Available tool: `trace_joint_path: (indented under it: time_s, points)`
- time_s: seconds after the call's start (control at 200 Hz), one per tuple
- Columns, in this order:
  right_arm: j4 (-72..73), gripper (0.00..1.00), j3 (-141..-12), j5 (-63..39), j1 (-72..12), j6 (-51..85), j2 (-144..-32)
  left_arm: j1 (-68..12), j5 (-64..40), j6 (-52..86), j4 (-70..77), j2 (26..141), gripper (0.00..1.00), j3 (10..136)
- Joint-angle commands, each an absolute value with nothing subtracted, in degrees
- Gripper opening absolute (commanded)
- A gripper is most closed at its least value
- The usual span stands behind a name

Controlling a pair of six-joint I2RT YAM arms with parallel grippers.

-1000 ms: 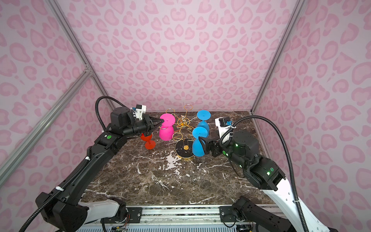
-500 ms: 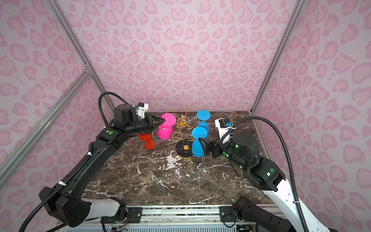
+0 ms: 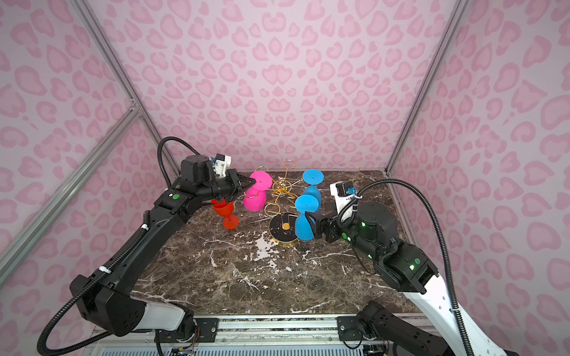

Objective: Take the wine glass off the wine glass rack
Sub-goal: Pick up the wine glass from the wine glass rack.

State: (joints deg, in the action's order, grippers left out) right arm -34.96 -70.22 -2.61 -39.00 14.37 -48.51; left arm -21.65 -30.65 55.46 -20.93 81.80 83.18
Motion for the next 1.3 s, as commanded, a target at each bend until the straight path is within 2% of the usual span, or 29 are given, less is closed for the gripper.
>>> trace_joint_path:
  time_s: [0.0,0.485,1.07,1.295]
  points:
    - [-34.2,0.93,-69.9,-2.7,-39.0,14.5,-48.3,-21.6,-30.8,54.0,-21.1,82.6,0.03,84.8]
    - [-34.4,0.93,-69.9,-2.3,-38.9,14.2,-48.3,-20.0,-29.6,51.4,-22.8,83.1,0.03,86.2]
    - [-34.6,0.93,-70.8,-2.2,-38.7,13.9,-48.5,-12.2,-31.1,50.6,-23.6,77.6,0.03,85.2]
    - [-35.1,0.94,-72.6,-2.0,-38.5,13.5,-49.2,-11.7,-27.7,42.1,-28.9,73.8,0.03,87.4]
